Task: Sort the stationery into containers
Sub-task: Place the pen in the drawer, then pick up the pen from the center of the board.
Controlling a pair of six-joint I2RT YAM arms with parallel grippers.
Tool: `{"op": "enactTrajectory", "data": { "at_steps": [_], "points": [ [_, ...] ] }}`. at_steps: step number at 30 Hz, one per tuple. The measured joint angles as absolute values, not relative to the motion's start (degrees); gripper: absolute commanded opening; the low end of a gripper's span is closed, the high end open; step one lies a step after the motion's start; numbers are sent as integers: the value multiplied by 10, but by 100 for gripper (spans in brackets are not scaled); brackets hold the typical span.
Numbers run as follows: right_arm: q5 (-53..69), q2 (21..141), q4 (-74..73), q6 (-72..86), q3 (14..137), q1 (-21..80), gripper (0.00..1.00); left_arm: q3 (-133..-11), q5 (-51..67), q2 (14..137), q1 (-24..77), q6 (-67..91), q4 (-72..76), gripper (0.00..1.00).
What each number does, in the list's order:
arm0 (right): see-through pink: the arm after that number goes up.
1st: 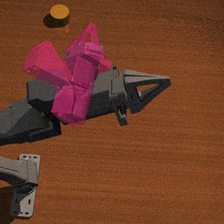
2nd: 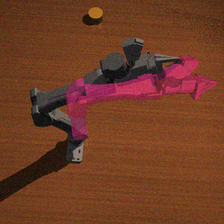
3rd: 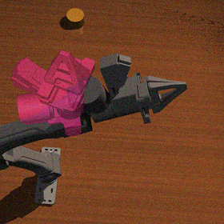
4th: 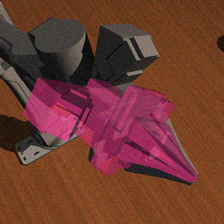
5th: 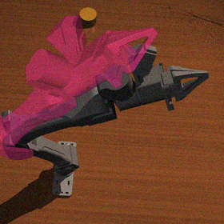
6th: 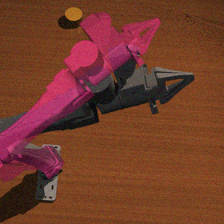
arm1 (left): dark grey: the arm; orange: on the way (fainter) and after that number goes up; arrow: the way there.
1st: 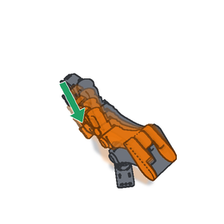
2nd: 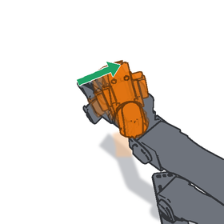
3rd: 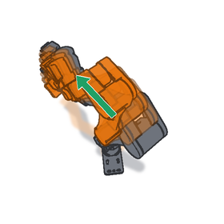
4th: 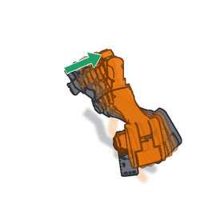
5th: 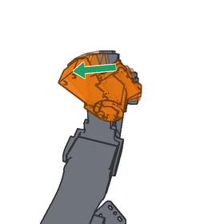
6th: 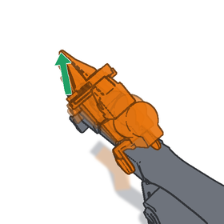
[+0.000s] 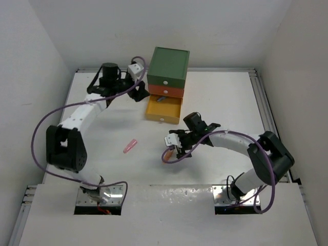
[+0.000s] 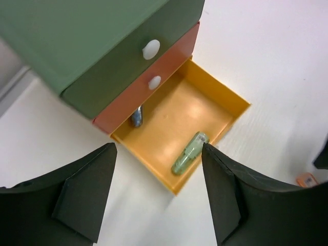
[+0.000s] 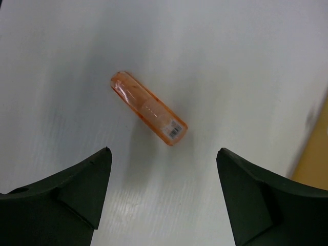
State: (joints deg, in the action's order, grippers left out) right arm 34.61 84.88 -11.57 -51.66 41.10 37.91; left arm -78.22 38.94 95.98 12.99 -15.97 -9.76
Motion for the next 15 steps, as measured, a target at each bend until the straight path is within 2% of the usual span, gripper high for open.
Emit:
{"op": "enactTrajectory", "data": {
  "at_steps": [7,11,15],
  "points": [
    [374,933,-141,-614,455,399,76,-670,403,785,59,-158,-131,74],
    [382,972,-160,-659,472,409,62,-608,399,736,37,-157,-166,73],
    [392,997,-170,-705,477,414,58,-562,392,718,33,-146,-200,72]
  ]
}}
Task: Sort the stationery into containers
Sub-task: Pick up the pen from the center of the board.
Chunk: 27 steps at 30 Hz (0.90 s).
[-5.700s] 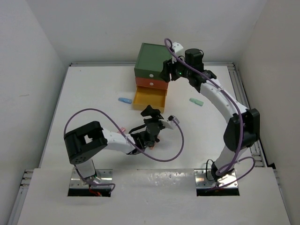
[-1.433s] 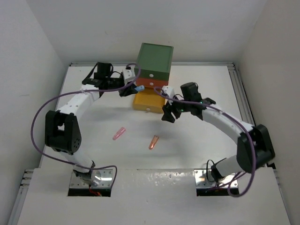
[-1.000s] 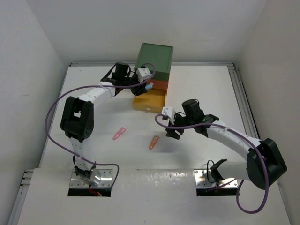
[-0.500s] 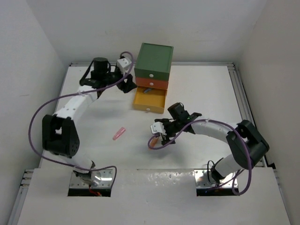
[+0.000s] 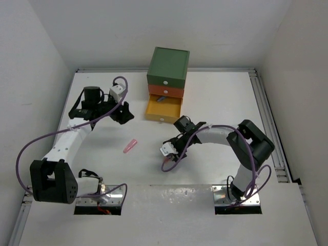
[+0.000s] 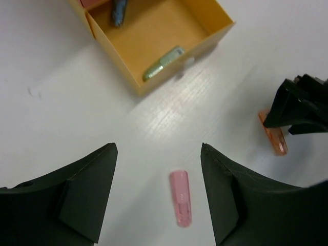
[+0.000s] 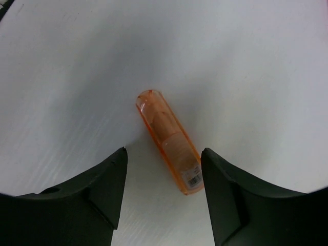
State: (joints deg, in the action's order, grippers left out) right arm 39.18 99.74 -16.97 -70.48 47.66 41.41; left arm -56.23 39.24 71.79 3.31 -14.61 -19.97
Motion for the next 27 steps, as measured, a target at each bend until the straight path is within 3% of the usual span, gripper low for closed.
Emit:
{"op": "enactTrajectory", "data": {
  "at_steps": [10,12,14,15,22,25,27],
  "points": [
    [405,1044,-221,-753,535,418,26,-479,379,660,32,-126,-225,72],
    [405,1044,-228,-758,536,418,15,-474,376,658,32,-126,-228,74],
    [405,1043,-232,-757,536,418,3,-470,372,662,32,-127,-235,82],
    [404,1042,-235,-755,536,418,0,-470,372,667,34,-129,-241,97],
    [403,947,-216,-590,537,418,0,-461,343,730,63,-128,-268,99],
    [386,903,-168,-495,561,415,0,-462,316,743,85,-125,-271,91],
    [368,899,-128,-446,588,409,0,-463,292,754,92,-119,-273,79]
  ]
}}
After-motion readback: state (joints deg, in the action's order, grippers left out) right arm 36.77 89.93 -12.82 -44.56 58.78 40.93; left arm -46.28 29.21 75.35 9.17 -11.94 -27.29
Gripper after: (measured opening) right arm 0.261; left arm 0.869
